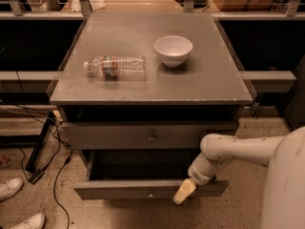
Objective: Open middle drawer
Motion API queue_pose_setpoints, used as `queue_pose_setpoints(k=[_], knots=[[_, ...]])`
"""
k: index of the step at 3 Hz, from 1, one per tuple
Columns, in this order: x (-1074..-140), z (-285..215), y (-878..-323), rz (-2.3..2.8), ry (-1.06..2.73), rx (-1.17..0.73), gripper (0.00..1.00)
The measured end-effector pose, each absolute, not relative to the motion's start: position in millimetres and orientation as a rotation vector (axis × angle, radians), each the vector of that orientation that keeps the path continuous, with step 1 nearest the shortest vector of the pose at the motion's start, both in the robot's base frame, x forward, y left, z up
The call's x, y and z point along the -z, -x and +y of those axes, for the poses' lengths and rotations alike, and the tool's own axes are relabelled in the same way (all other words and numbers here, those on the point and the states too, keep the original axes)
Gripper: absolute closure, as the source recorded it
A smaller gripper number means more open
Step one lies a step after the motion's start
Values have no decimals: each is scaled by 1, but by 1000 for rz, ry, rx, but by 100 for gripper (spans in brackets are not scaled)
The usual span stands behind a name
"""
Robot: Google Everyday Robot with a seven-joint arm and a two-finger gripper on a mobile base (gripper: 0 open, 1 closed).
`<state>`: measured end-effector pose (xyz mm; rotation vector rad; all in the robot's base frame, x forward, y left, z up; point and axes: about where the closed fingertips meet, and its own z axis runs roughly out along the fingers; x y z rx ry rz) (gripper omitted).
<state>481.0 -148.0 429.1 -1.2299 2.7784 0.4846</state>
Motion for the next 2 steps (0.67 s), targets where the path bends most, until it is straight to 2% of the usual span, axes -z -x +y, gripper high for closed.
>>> queue_pose_setpoints(k=[2], knots=[[-434,-172,-451,2856,1062,-509,0]])
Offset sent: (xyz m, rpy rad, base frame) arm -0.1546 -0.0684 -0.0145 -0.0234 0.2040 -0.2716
